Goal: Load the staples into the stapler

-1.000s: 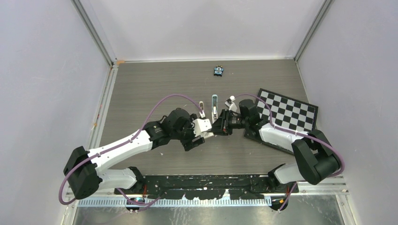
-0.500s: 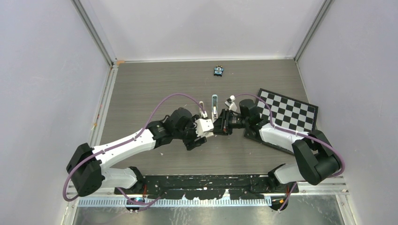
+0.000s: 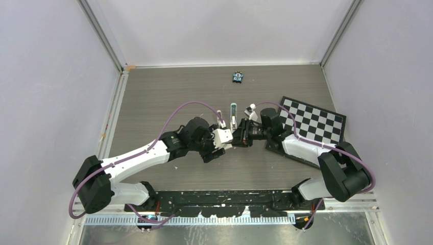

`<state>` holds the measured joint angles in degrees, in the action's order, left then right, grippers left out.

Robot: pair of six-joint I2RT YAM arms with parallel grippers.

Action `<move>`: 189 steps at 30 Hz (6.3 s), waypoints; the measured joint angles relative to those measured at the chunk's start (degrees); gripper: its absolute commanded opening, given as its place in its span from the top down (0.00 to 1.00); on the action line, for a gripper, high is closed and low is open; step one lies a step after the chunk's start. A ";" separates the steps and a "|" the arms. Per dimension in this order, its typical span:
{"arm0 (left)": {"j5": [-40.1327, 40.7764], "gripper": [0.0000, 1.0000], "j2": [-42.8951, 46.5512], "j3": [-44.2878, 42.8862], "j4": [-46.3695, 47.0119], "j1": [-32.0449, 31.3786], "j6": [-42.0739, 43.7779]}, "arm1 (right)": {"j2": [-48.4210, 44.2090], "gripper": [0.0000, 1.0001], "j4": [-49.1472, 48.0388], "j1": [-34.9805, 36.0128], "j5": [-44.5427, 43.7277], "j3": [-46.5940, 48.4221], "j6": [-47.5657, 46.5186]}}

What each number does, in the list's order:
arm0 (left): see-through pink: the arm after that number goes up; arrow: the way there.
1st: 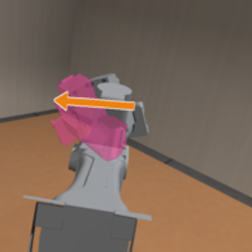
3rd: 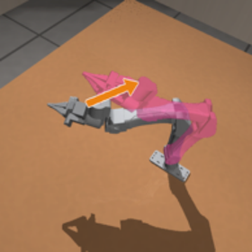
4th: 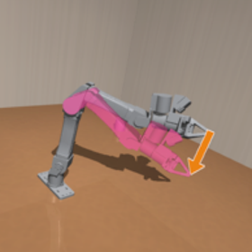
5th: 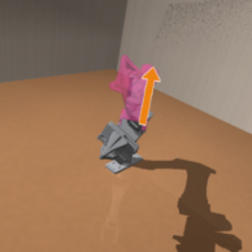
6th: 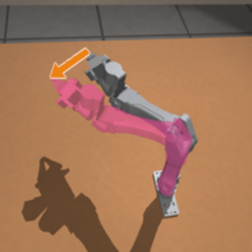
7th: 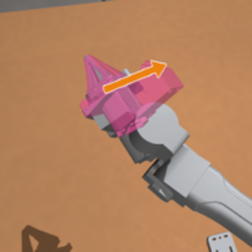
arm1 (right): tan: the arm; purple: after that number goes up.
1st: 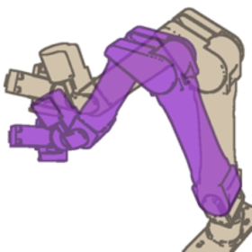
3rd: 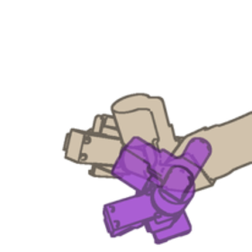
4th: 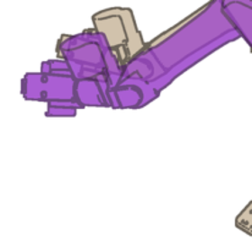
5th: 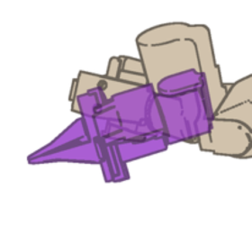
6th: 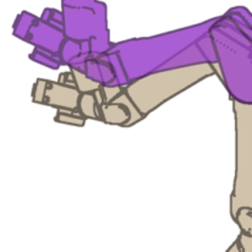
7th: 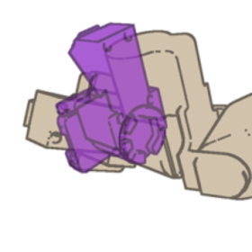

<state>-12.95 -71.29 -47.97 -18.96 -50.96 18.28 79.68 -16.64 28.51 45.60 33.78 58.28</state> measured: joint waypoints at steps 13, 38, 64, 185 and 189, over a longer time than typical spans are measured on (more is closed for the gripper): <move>0.02 0.51 -0.48 0.00 0.31 0.00 0.35 | -1.07 0.72 -1.03 0.28 0.22 -0.04 0.15; 0.57 0.76 -0.48 0.02 0.26 0.00 0.44 | -1.07 0.68 -2.27 0.31 0.13 -0.85 0.44; 1.81 0.79 -0.76 0.66 -0.17 0.00 0.68 | -1.97 0.70 -1.25 -2.23 -0.02 -2.27 -0.11; 46.36 0.00 35.10 0.33 -11.26 11.98 -19.21 | 22.82 0.73 50.53 27.47 -56.74 35.12 -15.54; 46.34 0.00 34.62 0.35 -11.19 11.98 -19.10 | 22.82 0.73 51.04 28.44 -56.89 35.45 -15.26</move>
<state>33.39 -36.67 -47.62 -30.15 -38.98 -0.82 102.50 34.39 56.95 -11.29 69.23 43.03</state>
